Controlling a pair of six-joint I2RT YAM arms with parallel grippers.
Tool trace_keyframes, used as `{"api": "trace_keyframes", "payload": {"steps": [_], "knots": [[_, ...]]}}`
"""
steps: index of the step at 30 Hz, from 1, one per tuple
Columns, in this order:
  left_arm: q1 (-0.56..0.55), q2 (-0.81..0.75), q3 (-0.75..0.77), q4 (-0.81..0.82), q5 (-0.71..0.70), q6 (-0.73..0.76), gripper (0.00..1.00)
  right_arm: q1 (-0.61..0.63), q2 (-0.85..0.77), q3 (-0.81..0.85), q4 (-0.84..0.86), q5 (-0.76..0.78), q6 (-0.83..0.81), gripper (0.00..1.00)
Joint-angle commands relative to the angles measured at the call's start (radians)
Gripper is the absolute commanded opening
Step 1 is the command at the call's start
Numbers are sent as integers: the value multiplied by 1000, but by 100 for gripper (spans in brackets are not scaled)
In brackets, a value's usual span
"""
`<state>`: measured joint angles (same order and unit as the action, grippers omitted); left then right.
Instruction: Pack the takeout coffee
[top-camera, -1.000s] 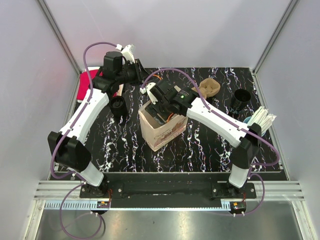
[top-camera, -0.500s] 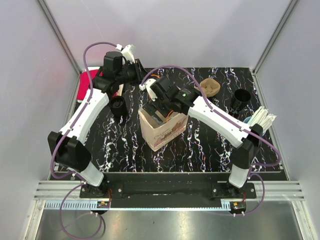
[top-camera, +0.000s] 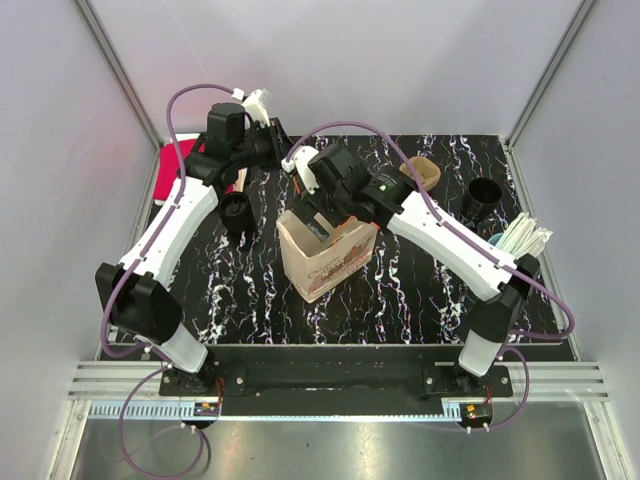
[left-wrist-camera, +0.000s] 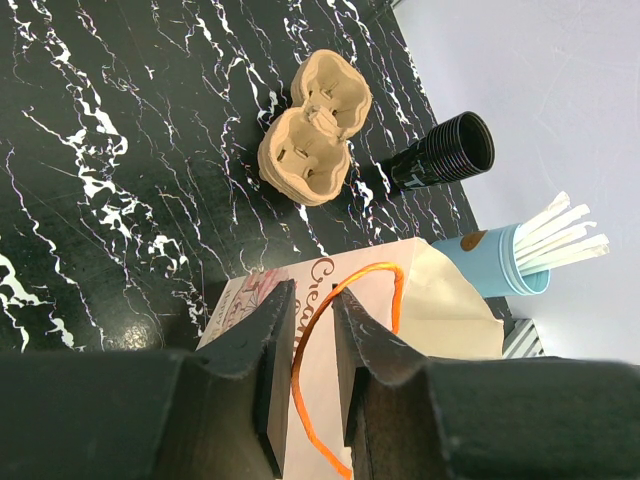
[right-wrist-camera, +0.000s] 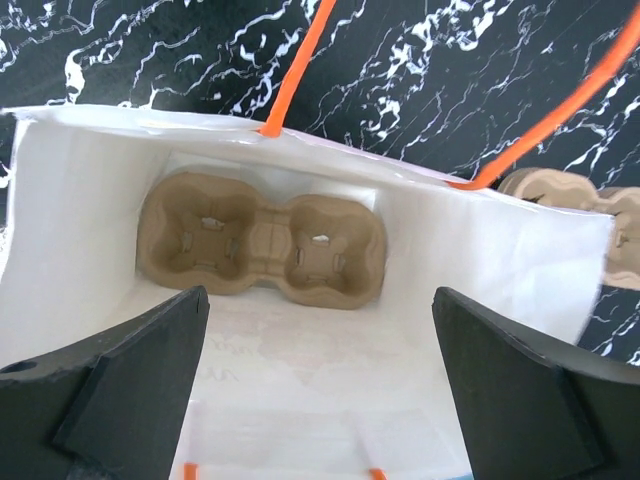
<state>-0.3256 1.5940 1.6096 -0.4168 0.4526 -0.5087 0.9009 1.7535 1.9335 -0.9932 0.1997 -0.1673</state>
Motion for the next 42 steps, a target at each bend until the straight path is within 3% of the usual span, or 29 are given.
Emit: {"api": "trace_keyframes", "payload": {"steps": [1,22,37,42], "knots": [[-3,-49,16,41,17,12,24,-7,-72,61,11,9,-34,100],[-3,-66,10,44,18,19,24,-7,-229,188,27,38,-207,100],[-3,-81,19,49,35,33,29,-5,-334,59,-90,-186,-336,100],[-3,-86,13,55,40,32,29,-5,-338,9,-68,-142,-365,96]]}}
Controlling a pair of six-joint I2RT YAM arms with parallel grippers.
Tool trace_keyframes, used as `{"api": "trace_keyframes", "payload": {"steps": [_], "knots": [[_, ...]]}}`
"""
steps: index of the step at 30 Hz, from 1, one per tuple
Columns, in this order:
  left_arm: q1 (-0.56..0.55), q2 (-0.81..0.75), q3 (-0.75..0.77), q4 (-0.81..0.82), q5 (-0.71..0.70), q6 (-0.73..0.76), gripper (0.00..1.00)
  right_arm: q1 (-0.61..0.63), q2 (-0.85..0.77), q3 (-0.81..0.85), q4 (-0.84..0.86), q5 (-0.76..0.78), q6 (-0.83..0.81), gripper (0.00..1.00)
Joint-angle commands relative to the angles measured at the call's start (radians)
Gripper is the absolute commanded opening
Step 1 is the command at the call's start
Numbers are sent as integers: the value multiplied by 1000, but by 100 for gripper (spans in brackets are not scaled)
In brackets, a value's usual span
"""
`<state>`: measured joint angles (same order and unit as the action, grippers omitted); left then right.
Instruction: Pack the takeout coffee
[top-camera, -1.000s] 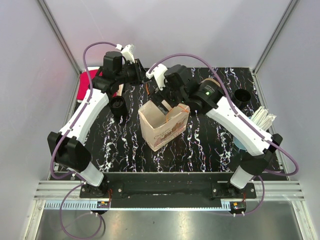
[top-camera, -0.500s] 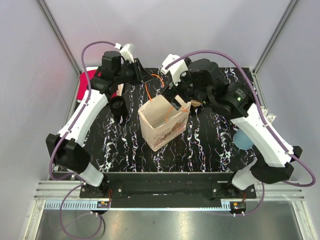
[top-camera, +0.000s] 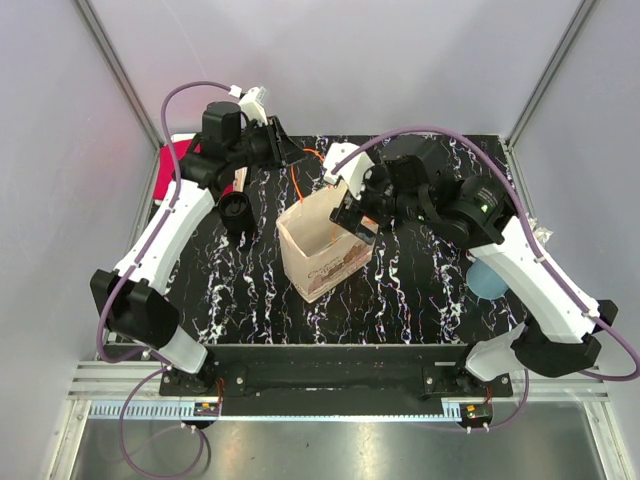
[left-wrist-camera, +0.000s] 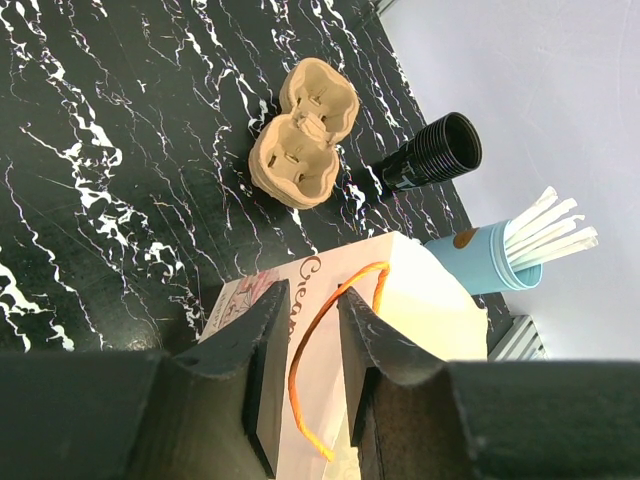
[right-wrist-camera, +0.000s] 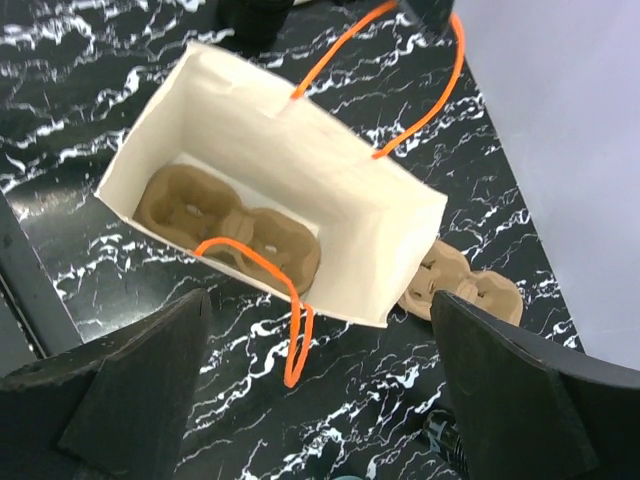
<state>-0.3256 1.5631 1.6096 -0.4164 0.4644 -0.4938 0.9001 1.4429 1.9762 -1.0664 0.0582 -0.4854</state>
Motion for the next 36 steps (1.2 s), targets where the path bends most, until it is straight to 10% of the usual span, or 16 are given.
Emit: {"api": "trace_keyframes", "payload": {"steps": [1,7,13,19,36], "knots": [[-1,-55,12,54,28,15,29,-6,-26,-57,11,6,-53,95],[-1,-63,9,57,33,18,28,-6,-22,-160,74,61,-88,70],[-1,-66,9,57,22,23,27,-4,-6,-148,126,100,-107,0],[-3,-64,7,56,23,24,24,-12,17,39,144,14,-15,0],[-3,-67,4,54,25,24,24,17,8,-114,233,81,-26,0]]}}
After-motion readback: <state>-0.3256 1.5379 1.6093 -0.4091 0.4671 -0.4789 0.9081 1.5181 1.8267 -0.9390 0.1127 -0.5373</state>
